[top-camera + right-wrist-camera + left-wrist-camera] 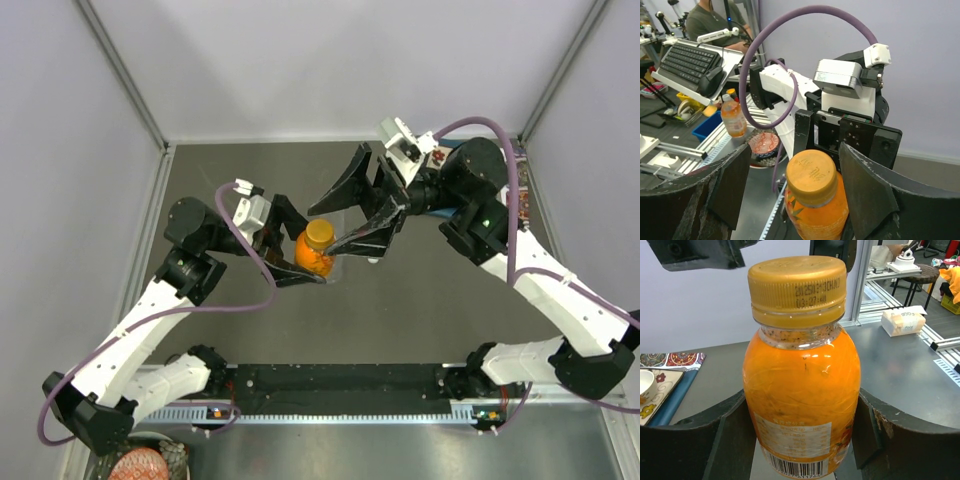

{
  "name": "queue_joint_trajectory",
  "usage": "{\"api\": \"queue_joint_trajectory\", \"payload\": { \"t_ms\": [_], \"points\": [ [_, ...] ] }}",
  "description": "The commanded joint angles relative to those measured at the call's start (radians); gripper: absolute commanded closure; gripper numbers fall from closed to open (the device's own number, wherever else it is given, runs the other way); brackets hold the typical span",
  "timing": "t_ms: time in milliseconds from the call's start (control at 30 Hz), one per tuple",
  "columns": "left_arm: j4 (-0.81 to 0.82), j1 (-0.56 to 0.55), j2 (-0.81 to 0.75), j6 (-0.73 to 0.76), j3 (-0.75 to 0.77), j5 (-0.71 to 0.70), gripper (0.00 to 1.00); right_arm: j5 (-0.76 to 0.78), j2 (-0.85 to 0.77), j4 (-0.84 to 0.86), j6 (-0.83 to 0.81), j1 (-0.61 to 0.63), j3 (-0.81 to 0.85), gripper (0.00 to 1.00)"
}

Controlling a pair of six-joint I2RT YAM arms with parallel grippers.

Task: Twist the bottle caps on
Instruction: Screw the bottle cap onto the plastic bottle.

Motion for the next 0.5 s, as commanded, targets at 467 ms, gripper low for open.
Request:
{"api": "queue_joint_trajectory", "payload": {
  "t_ms": [467],
  "points": [
    [0.075,-0.006,-0.007,-0.029,0.024,-0.005,1.00,-0.040,0.031,0.145,0.060,-0.004,-0.041,0.45]
  ]
}}
